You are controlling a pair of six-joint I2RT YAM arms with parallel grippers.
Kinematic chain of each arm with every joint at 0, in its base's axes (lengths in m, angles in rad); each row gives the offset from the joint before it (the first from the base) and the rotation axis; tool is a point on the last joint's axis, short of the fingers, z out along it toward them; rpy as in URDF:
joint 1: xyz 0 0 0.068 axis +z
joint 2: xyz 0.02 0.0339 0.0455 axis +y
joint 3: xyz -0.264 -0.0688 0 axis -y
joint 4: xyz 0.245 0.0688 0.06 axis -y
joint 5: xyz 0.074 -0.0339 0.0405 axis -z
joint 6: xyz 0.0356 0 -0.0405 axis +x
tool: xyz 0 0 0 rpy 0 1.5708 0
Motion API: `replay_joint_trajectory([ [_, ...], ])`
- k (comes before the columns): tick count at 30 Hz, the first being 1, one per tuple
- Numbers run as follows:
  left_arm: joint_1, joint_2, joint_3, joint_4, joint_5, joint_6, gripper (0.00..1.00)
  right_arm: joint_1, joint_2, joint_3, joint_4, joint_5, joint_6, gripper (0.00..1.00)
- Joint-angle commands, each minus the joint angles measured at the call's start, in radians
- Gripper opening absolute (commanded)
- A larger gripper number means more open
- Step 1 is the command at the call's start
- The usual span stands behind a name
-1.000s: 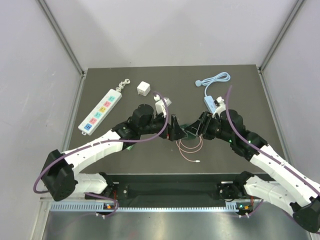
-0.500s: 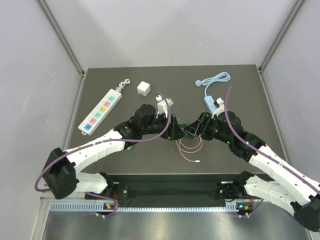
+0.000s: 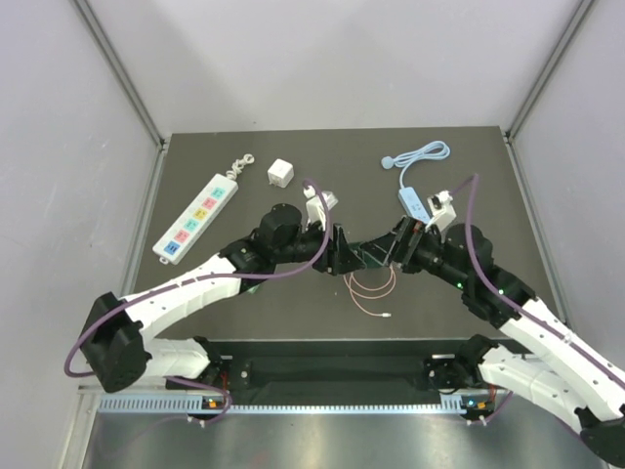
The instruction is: Insert the plug
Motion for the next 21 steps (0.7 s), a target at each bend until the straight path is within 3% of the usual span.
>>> replay_joint_trajectory([
  [1, 0.004, -0.076, 0.025, 0.056, 0.029, -0.028, 0.00, 0.021, -0.085, 0.032, 0.092, -0.029, -0.030, 0.98],
  [10, 0.007, -0.163, 0.044, 0.157, 0.139, -0.113, 0.00, 0.020, -0.230, 0.010, 0.085, -0.022, -0.078, 1.00],
  [13, 0.009, -0.189, 0.057, 0.186, 0.179, -0.135, 0.00, 0.015, -0.293, -0.042, 0.163, -0.072, -0.072, 0.99],
  [18, 0.009, -0.202, 0.067, 0.333, 0.276, -0.246, 0.00, 0.011, -0.317, -0.120, 0.444, -0.216, 0.023, 0.99],
  [21, 0.007, -0.212, 0.058, 0.434, 0.299, -0.313, 0.00, 0.009, -0.316, -0.139, 0.487, -0.235, 0.063, 0.99],
])
